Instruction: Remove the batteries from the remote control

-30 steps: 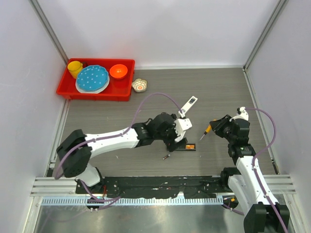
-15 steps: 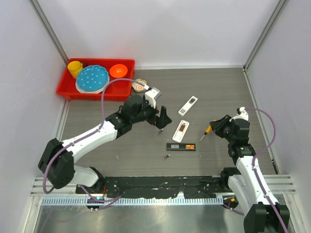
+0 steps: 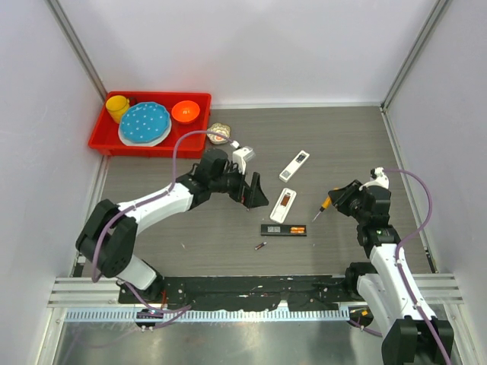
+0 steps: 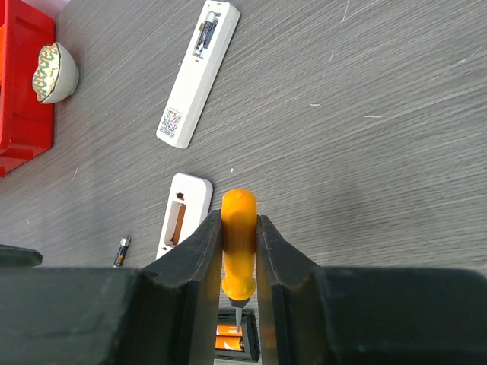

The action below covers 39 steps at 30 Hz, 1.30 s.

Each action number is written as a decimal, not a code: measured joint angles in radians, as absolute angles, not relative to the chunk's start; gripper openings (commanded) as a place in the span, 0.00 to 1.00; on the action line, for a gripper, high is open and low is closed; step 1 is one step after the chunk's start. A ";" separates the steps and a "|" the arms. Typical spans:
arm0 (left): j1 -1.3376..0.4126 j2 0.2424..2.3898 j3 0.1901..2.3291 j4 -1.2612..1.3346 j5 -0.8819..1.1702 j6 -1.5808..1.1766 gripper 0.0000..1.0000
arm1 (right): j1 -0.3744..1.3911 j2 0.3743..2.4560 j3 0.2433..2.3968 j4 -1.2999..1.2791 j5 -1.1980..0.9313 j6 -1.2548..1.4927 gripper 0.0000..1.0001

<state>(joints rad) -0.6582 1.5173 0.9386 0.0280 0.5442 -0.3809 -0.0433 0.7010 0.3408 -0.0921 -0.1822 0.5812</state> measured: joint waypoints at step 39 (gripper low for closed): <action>-1.071 1.798 1.018 -0.110 0.071 0.067 0.54 | 0.253 0.825 0.413 -0.047 0.040 0.596 0.01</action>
